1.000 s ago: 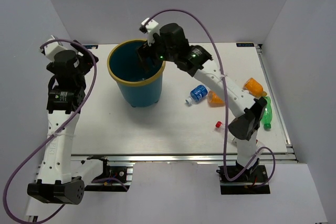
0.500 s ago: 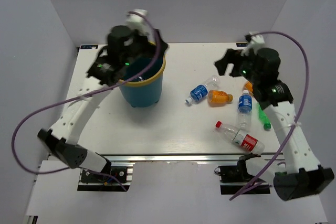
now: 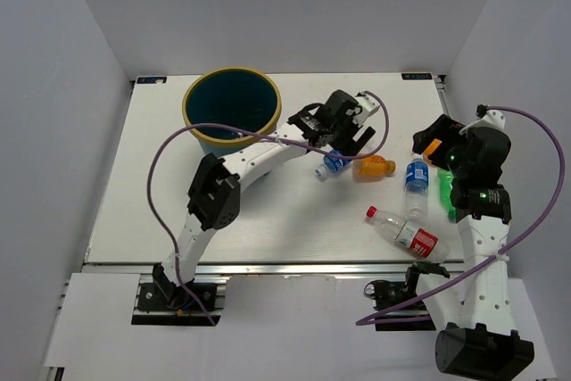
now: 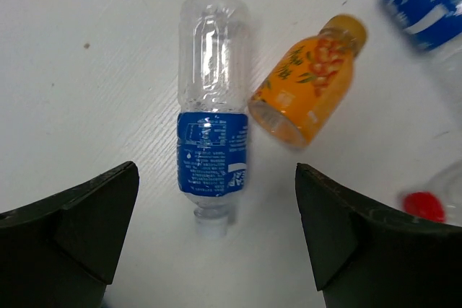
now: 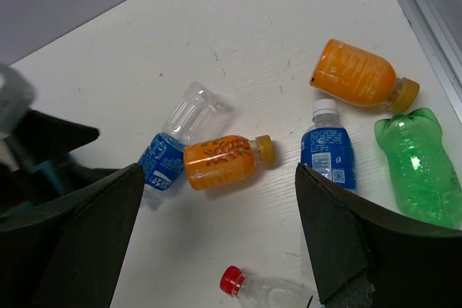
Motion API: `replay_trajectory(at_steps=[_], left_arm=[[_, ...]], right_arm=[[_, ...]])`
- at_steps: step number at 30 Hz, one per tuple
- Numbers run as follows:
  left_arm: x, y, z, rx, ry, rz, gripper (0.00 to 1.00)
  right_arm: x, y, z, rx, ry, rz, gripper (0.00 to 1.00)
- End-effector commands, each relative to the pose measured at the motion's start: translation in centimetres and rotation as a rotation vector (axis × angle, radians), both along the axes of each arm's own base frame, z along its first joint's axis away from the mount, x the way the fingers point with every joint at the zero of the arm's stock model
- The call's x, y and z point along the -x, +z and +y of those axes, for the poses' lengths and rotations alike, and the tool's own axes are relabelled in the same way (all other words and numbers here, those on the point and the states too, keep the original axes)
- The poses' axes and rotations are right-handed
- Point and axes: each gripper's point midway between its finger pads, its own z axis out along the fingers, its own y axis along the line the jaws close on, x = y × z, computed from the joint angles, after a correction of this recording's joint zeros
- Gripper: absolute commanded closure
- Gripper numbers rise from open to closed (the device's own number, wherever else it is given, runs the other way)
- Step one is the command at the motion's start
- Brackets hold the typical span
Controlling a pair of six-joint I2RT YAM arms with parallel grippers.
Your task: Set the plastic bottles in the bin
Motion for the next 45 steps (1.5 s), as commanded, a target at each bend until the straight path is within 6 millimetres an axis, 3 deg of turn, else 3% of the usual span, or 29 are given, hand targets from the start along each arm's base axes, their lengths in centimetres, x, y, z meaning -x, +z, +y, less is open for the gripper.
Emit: replay_trajectory(at_steps=[1, 7, 13, 17, 22, 23, 26, 27, 30, 33, 34, 36, 37, 40, 41, 42, 44, 45], left_arm=[[-1.8, 0.5, 0.1, -0.016, -0.008, -0.041, 0.02], [-4.7, -4.2, 0.8, 0.045, -0.015, 0.101, 0.02], [-1.8, -8.2, 0.2, 0.049, -0.186, 0.196, 0.02], [-2.9, -10.0, 1.1, -0.003, -0.119, 0.190, 0.02], [-3.3, -11.2, 0.8, -0.024, -0.117, 0.211, 0.03], [-3.2, -11.3, 0.7, -0.022, -0.125, 0.215, 0.04], [-3.0, -10.8, 0.5, -0.007, -0.129, 0.217, 0.23], [-3.3, -9.8, 0.5, 0.006, -0.120, 0.202, 0.35], [-4.1, -6.2, 0.3, 0.034, -0.101, 0.143, 0.43], [-5.8, 1.8, 0.5, 0.111, -0.053, -0.005, 0.44], [-5.7, 5.6, 0.8, 0.154, -0.046, -0.056, 0.44], [-5.5, 11.2, 1.3, 0.223, -0.038, -0.136, 0.44], [-4.7, 15.9, 2.3, 0.286, -0.032, -0.195, 0.42], [-3.4, 21.8, 4.8, 0.367, 0.027, -0.274, 0.41], [-2.0, 25.7, 6.8, 0.417, 0.051, -0.326, 0.40], [-2.2, 25.7, 8.3, 0.409, 0.098, -0.330, 0.40], [-2.0, 27.3, 11.3, 0.435, 0.201, -0.347, 0.40], [-1.9, 29.0, 14.3, 0.468, 0.278, -0.367, 0.40]], right_arm=[[-0.2, 0.4, 0.6, -0.017, 0.036, -0.030, 0.11], [-0.1, 0.7, 1.0, -0.009, 0.064, -0.053, 0.11], [-0.2, 0.4, 0.7, 0.002, 0.052, -0.045, 0.11], [-0.3, 0.2, 0.6, 0.009, 0.053, -0.039, 0.11], [-0.2, 0.1, 0.5, 0.019, 0.051, -0.032, 0.11], [-0.2, 0.1, 0.4, 0.021, 0.048, -0.032, 0.11], [-0.2, 0.2, 0.3, 0.026, 0.041, -0.036, 0.11], [-0.3, 0.0, 0.3, 0.029, 0.044, -0.032, 0.11], [-0.4, -0.4, 0.8, 0.064, 0.105, -0.026, 0.11], [-1.5, -1.8, 1.6, 0.165, 0.229, 0.006, 0.11], [-1.7, -3.5, 2.0, 0.190, 0.279, 0.069, 0.11], [-2.2, -3.9, 4.4, 0.349, 0.473, 0.050, 0.11], [-3.0, -4.3, 5.1, 0.405, 0.533, 0.025, 0.10], [-3.8, -6.8, 6.3, 0.569, 0.724, -0.008, 0.11], [-3.8, -7.2, 7.0, 0.569, 0.786, -0.017, 0.11], [-4.2, -7.0, 7.3, 0.595, 0.831, -0.027, 0.11], [-4.3, -8.9, 8.1, 0.627, 0.931, 0.036, 0.11], [-4.7, -9.0, 8.3, 0.640, 0.944, 0.044, 0.11]])
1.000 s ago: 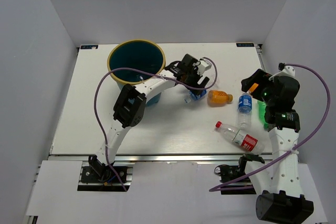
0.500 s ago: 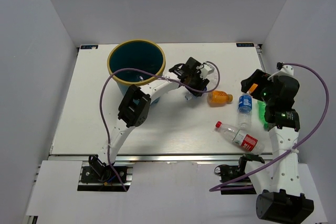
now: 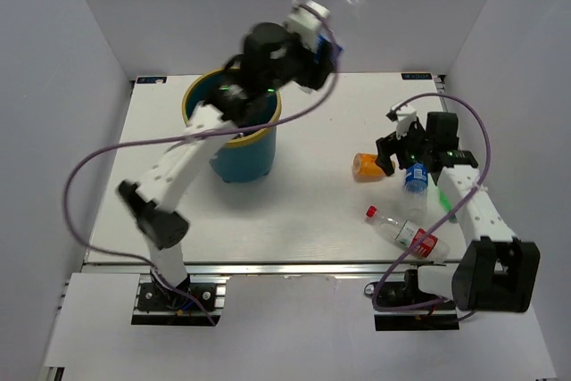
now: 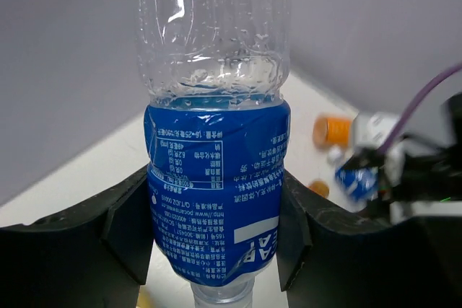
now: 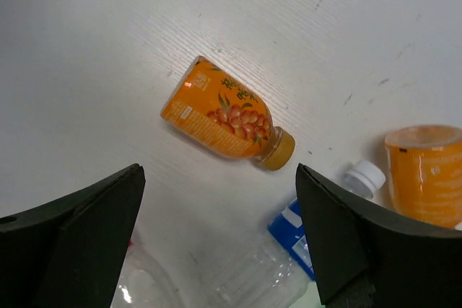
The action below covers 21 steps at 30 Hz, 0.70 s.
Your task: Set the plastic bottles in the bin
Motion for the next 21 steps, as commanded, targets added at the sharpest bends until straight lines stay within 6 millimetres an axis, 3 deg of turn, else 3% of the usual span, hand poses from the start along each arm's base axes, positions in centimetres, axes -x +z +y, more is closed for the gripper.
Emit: replay_trajectory(at_steps=[1, 2, 3, 4, 5, 6, 8, 15, 18, 19, 20, 21], left_arm=[[0.3, 4.7, 8.2, 0.136, 0.242, -0.011, 0.40], [-0.1, 4.1, 9.6, 0.143, 0.286, 0.011, 0.41], [-0.6, 4.4, 12.5, 0.159, 0.362, 0.012, 0.42], [-1.1, 2.5, 14.0, 0.156, 0.424, 0.059, 0.42], [-1.3, 1.9, 15.1, 0.159, 0.462, 0.073, 0.43], [-1.7, 2.0, 17.5, 0.188, 0.526, 0.084, 0.43], [-2.0, -0.5, 19.1, 0.170, 0.569, 0.134, 0.43], [-1.2, -5.9, 20.7, 0.128, 0.642, 0.241, 0.38], [-1.3, -6.9, 21.2, 0.111, 0.677, 0.265, 0.28], [-1.4, -7.0, 21.4, 0.107, 0.685, 0.266, 0.22], [-1.5, -6.8, 21.5, 0.108, 0.691, 0.261, 0.08], [-1.5, -6.7, 21.5, 0.108, 0.694, 0.260, 0.02]], right_arm=[[-2.0, 0.8, 1.6, 0.133, 0.225, -0.088, 0.11], [-2.0, 0.1, 1.7, 0.158, 0.247, -0.071, 0.11], [-2.1, -0.2, 2.2, 0.181, 0.280, -0.073, 0.11], [-2.5, -0.8, 2.4, 0.210, 0.310, -0.066, 0.11], [-2.7, -1.1, 2.6, 0.223, 0.327, -0.061, 0.11], [-2.3, -1.4, 3.3, 0.236, 0.363, -0.038, 0.11], [-2.9, -2.3, 3.0, 0.310, 0.358, -0.012, 0.11], [-3.1, -6.6, 1.9, 0.399, 0.347, 0.102, 0.11], [-3.4, -8.5, 1.6, 0.412, 0.348, 0.175, 0.11], [-4.1, -8.7, 1.5, 0.420, 0.332, 0.163, 0.11], [-4.5, -8.8, 1.7, 0.421, 0.330, 0.156, 0.11], [-4.7, -9.1, 2.0, 0.413, 0.343, 0.149, 0.11]])
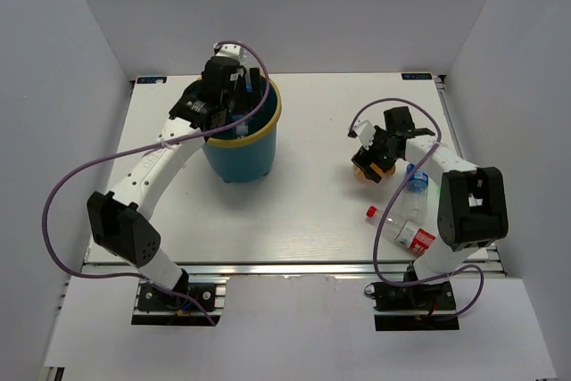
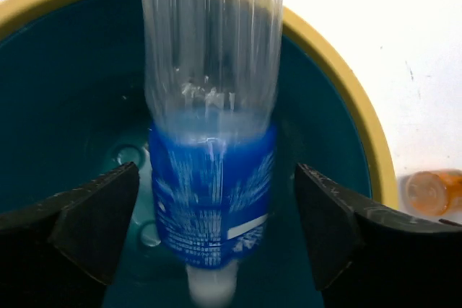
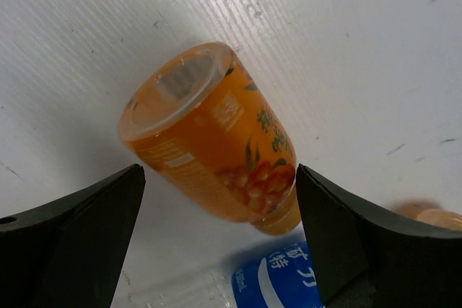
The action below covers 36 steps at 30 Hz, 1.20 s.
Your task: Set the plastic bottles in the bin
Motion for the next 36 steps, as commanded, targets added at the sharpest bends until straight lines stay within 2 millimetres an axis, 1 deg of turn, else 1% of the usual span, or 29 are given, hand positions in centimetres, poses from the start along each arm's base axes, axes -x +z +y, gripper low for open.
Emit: replay_trajectory(at_steps=[1, 5, 6, 7, 9, 10, 12, 13, 14, 15, 16, 17, 19, 20, 22, 23, 24, 25, 26, 27, 28, 29, 30, 31, 32, 33, 34, 35, 36], left_arm=[[0.3, 5.3, 1.1, 0.059, 0.054, -0.120, 0.02], [-0.2, 7.7, 1.1, 0.063, 0.051, -0.154, 0.02], [-0.4, 9.0, 1.2, 0.058, 0.055, -0.170, 0.02], [-0.5, 9.6, 1.3, 0.054, 0.063, -0.178, 0.02], [-0.5, 10.6, 2.1, 0.037, 0.093, -0.194, 0.02], [-0.4, 11.9, 2.4, 0.043, 0.103, -0.220, 0.02], [-0.2, 12.8, 3.3, 0.043, 0.135, -0.241, 0.02], [0.1, 13.1, 3.9, 0.045, 0.147, -0.248, 0.02], [0.2, 13.1, 4.8, 0.046, 0.169, -0.253, 0.02], [0.3, 13.1, 5.4, 0.066, 0.196, -0.260, 0.02], [0.9, 12.5, 7.0, 0.067, 0.240, -0.251, 0.02], [1.2, 12.1, 7.7, 0.084, 0.262, -0.247, 0.02], [2.1, 11.7, 8.9, 0.127, 0.308, -0.257, 0.02], [3.3, 11.2, 10.1, 0.156, 0.344, -0.271, 0.02], [4.5, 10.8, 11.1, 0.177, 0.373, -0.284, 0.02], [5.7, 10.4, 11.7, 0.187, 0.388, -0.289, 0.02], [6.2, 10.2, 12.0, 0.199, 0.400, -0.292, 0.02], [7.2, 10.9, 12.4, 0.213, 0.407, -0.316, 0.02], [7.5, 10.8, 12.6, 0.226, 0.417, -0.322, 0.02], [7.7, 9.9, 12.7, 0.222, 0.422, -0.309, 0.02], [8.0, 9.8, 12.9, 0.224, 0.428, -0.308, 0.02], [8.5, 9.9, 13.4, 0.230, 0.451, -0.311, 0.02], [8.7, 9.5, 13.6, 0.223, 0.463, -0.305, 0.02], [8.9, 9.5, 13.9, 0.220, 0.473, -0.307, 0.02], [9.0, 9.3, 14.0, 0.215, 0.480, -0.304, 0.02], [9.1, 9.3, 14.3, 0.208, 0.496, -0.306, 0.02], [9.2, 9.2, 14.5, 0.200, 0.505, -0.299, 0.02], [9.2, 9.1, 14.6, 0.208, 0.521, -0.296, 0.02], [9.1, 9.0, 14.4, 0.209, 0.508, -0.290, 0.02]], right_arm=[[-2.0, 0.9, 0.5, -0.001, 0.024, -0.065, 0.11], [-3.4, 0.7, 1.2, -0.027, 0.026, -0.123, 0.13], [-3.6, 0.2, 1.2, -0.027, 0.027, -0.116, 0.15], [-3.6, 0.1, 1.2, -0.028, 0.020, -0.107, 0.22], [-3.0, -0.8, 1.3, -0.028, 0.020, -0.055, 0.26], [-3.2, -0.6, 1.3, -0.028, 0.009, -0.051, 0.34], [-2.9, -0.2, 1.6, -0.042, 0.017, -0.042, 0.49], [-3.3, 0.7, 1.9, -0.065, 0.019, -0.056, 0.68], [-3.3, 1.6, 2.5, -0.087, 0.019, -0.064, 0.72], [-3.3, 3.5, 3.0, -0.104, 0.026, -0.093, 0.74], [-4.0, 5.6, 3.7, -0.124, 0.033, -0.143, 0.76], [-4.0, 7.5, 5.1, -0.146, 0.047, -0.183, 0.78], [-4.9, 13.5, 7.2, -0.212, 0.038, -0.340, 0.83], [-4.7, 18.3, 9.6, -0.301, 0.037, -0.413, 0.83], [-3.8, 23.8, 12.9, -0.452, 0.082, -0.476, 0.84], [-2.9, 27.8, 15.4, -0.544, 0.124, -0.521, 0.84], [-1.7, 29.8, 17.1, -0.619, 0.148, -0.518, 0.81], [0.2, 32.0, 20.2, -0.691, 0.244, -0.533, 0.81], [1.1, 33.9, 21.9, -0.725, 0.297, -0.557, 0.81], [1.9, 34.7, 23.5, -0.744, 0.341, -0.570, 0.80], [3.1, 35.5, 25.8, -0.768, 0.366, -0.574, 0.78], [2.4, 34.6, 27.7, -0.774, 0.364, -0.545, 0.77], [2.6, 37.2, 28.8, -0.814, 0.384, -0.571, 0.77], [3.2, 37.5, 30.5, -0.846, 0.395, -0.532, 0.73], [2.2, 35.1, 32.3, -0.822, 0.388, -0.458, 0.71], [2.3, 37.6, 33.1, -0.857, 0.404, -0.486, 0.69], [1.6, 35.8, 35.0, -0.836, 0.400, -0.441, 0.54], [1.6, 35.2, 35.3, -0.810, 0.391, -0.408, 0.47], [1.8, 37.5, 35.4, -0.831, 0.393, -0.445, 0.25]])
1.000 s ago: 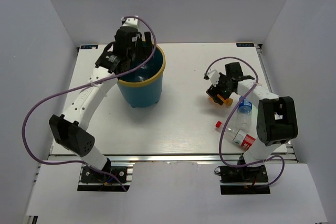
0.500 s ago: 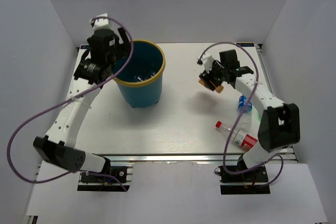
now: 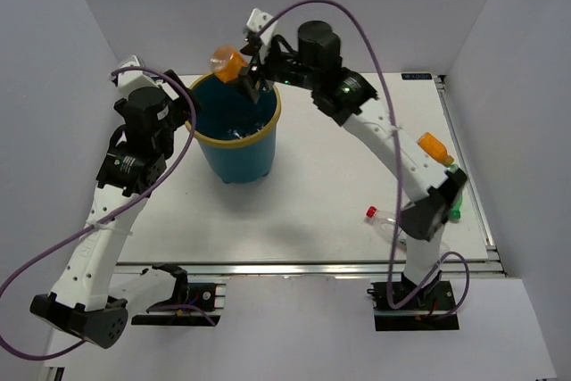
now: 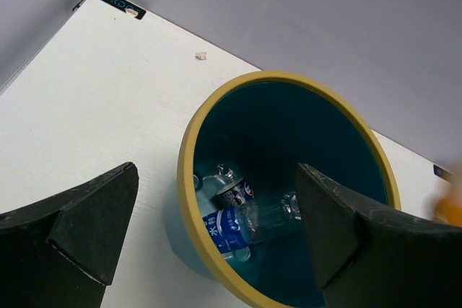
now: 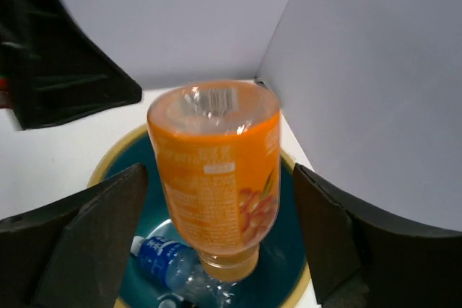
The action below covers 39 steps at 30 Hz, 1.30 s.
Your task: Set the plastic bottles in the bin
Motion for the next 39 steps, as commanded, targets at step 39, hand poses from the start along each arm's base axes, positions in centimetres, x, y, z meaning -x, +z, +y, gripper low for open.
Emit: replay_trajectory(at_steps=[39], left_arm=[[-3.0, 0.4, -1.3, -0.070, -0.071, -0.057, 0.02]], right_arm=[[14.2, -39.6, -34.9, 1.295, -0.713, 0.942, 0.11]])
